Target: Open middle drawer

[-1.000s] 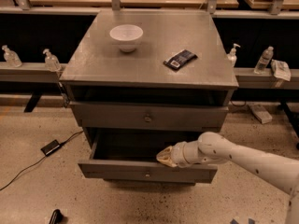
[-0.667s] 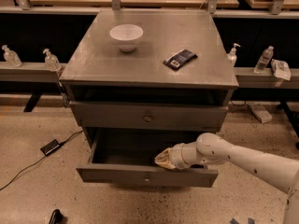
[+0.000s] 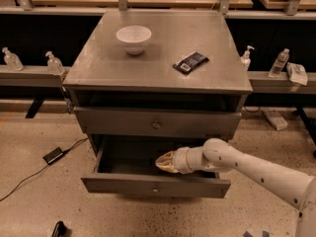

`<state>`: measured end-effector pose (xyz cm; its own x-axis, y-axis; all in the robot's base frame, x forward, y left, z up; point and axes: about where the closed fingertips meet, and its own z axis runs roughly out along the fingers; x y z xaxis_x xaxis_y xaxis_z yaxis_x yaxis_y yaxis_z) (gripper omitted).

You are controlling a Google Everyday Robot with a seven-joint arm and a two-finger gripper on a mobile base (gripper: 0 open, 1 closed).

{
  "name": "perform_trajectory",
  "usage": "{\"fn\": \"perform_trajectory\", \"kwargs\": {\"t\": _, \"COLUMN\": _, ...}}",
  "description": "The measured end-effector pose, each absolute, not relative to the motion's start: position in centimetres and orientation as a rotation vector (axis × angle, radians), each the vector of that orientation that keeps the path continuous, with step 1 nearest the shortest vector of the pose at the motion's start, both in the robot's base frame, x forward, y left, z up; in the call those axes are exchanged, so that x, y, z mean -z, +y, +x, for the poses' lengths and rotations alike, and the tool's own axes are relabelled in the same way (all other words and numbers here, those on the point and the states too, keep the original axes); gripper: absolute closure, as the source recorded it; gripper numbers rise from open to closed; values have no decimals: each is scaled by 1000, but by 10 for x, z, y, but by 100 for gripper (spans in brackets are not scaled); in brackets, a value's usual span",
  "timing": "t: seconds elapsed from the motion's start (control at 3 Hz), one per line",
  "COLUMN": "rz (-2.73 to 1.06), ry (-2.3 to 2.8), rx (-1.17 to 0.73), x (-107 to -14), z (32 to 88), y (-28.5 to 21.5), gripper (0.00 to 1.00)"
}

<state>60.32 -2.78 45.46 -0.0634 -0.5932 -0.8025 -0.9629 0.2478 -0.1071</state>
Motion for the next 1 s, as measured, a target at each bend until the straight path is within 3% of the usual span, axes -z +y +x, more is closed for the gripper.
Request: {"fn": "perform_trajectory", "kwargs": {"t": 1.0, "rz": -1537, "ry": 1881, "rx": -659, "x": -394, "z": 593, "y": -29, "gripper": 100}}
